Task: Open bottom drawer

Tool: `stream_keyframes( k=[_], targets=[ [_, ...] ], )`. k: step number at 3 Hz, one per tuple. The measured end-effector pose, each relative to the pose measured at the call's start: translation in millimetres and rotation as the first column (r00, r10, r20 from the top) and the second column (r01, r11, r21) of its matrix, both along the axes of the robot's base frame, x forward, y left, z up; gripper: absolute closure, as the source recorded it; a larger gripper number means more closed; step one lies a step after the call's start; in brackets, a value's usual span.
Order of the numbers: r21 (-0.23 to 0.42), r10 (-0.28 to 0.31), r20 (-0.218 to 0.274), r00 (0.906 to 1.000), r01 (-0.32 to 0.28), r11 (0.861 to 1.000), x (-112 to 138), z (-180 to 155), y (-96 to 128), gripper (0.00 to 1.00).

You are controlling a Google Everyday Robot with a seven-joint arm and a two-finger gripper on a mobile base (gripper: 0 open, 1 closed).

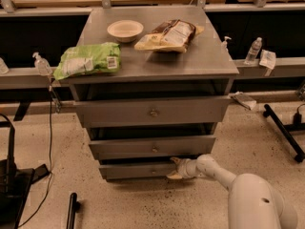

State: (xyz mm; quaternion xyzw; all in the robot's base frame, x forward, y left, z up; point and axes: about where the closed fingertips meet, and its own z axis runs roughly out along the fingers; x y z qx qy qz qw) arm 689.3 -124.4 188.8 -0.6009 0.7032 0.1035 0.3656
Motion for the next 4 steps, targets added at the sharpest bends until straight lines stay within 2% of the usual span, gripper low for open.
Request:
stream_keyframes(
  k=[1, 2, 3, 4],
  targets=[
    [0.000, 0.000, 0.000, 1.0000, 0.000, 1.000, 0.0, 1.8, 0.0, 0.50],
    [0.007, 0.039, -0.008, 0.9992, -0.039, 0.999, -12.2, 3.7, -0.2, 0.48],
    [0.007, 0.039, -0.008, 0.9992, -0.039, 0.999, -12.2, 3.7, -0.2, 0.46],
    [0.030, 0.113, -0.009, 0.9935, -0.113, 0.993, -36.5, 11.4, 2.3, 0.46]
  ],
)
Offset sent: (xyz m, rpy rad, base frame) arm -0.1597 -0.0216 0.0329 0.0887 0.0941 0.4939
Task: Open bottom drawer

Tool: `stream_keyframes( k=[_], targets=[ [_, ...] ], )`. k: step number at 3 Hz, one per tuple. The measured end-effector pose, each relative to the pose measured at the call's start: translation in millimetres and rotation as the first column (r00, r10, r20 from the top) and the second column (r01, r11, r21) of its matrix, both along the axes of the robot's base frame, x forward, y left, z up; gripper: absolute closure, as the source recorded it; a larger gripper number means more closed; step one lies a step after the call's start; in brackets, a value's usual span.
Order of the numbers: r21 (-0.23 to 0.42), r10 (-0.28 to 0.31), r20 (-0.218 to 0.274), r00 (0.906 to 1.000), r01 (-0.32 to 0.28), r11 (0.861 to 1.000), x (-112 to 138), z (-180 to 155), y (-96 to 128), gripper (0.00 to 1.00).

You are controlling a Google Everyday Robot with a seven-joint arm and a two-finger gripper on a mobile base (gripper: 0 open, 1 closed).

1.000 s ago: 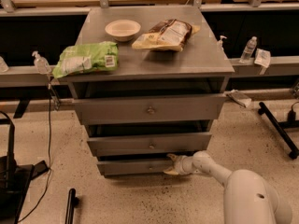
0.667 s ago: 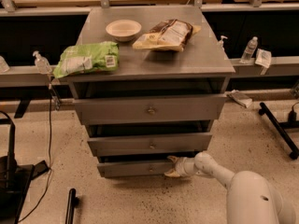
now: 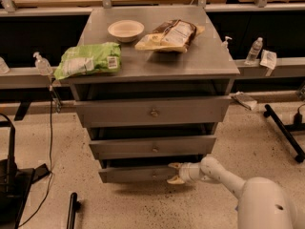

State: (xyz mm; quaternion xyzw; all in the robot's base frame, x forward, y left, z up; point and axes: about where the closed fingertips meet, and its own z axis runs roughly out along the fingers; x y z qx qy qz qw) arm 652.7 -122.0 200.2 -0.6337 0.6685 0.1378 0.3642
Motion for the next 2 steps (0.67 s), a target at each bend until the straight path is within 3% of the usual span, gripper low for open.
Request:
stream_keyframes(
  k=[1, 2],
  targets=[
    [0.036, 0.076, 0.011, 0.9970, -0.077, 0.996, -26.8, 14.8, 1.2, 0.45],
    [0.116, 0.156, 0.043, 0.9868, -0.160, 0.980, -58.5, 39.5, 5.4, 0.45]
  ],
)
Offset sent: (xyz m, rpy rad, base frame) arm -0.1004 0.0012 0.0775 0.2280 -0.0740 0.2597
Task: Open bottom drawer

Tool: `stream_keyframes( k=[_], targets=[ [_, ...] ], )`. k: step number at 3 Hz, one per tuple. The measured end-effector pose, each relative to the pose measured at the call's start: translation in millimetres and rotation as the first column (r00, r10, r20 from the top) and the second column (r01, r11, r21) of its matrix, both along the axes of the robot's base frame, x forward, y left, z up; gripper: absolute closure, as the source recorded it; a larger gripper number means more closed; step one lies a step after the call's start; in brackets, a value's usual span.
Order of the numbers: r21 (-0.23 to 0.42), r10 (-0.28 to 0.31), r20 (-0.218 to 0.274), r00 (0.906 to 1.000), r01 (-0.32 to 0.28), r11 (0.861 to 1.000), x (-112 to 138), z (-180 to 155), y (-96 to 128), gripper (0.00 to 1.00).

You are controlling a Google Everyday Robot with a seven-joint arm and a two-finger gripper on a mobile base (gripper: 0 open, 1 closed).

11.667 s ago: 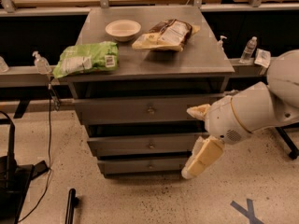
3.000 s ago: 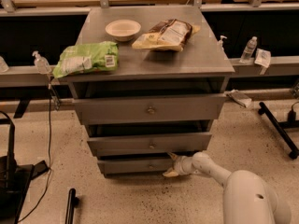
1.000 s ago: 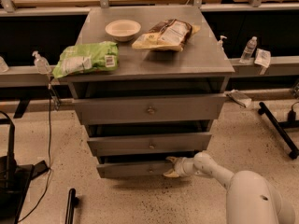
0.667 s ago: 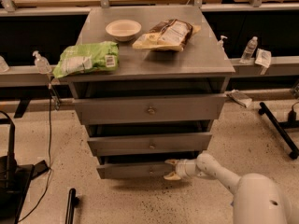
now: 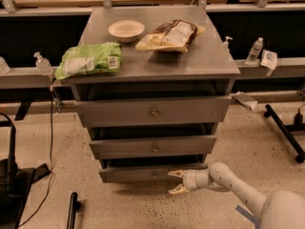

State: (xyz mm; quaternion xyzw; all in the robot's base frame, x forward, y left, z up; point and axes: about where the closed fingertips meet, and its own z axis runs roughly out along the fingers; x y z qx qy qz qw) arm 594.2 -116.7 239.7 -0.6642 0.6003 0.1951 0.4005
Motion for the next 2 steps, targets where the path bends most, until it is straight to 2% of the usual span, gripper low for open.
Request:
stream_keyframes(
  k=[1, 2],
  targets=[
    [0.053, 0.033, 0.038, 0.9987, -0.035, 0.998, -16.9, 24.2, -0.6, 0.45],
    [0.018, 0.013, 0.073, 0.9973, -0.015, 1.000, -6.4, 30.9, 1.9, 0.45]
  ],
)
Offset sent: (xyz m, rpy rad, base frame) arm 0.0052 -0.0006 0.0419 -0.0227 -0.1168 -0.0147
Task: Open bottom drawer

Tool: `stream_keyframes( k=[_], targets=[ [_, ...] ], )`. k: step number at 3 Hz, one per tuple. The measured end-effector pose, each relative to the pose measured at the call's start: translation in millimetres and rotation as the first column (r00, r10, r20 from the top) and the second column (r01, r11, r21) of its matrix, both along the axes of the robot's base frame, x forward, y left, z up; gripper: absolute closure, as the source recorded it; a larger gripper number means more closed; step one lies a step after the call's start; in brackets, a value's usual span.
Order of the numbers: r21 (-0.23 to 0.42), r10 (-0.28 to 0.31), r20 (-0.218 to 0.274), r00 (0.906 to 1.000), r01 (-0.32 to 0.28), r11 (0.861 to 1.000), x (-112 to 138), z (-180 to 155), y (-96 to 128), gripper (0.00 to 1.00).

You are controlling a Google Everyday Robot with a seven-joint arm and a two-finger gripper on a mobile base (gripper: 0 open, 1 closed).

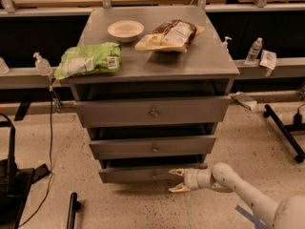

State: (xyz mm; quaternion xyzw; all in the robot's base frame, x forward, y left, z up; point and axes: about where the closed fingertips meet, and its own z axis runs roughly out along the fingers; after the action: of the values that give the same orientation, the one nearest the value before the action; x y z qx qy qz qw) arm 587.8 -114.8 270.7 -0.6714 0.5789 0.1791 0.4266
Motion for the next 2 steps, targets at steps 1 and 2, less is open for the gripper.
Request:
stream_keyframes(
  k=[1, 2],
  targets=[
    [-0.034, -0.010, 0.004, 0.9999, 0.010, 0.999, 17.5, -4.3, 6.5, 0.45],
    [-0.063, -0.040, -0.026, 0.9989, 0.038, 0.997, 43.0, -23.0, 15.4, 0.50]
  ],
)
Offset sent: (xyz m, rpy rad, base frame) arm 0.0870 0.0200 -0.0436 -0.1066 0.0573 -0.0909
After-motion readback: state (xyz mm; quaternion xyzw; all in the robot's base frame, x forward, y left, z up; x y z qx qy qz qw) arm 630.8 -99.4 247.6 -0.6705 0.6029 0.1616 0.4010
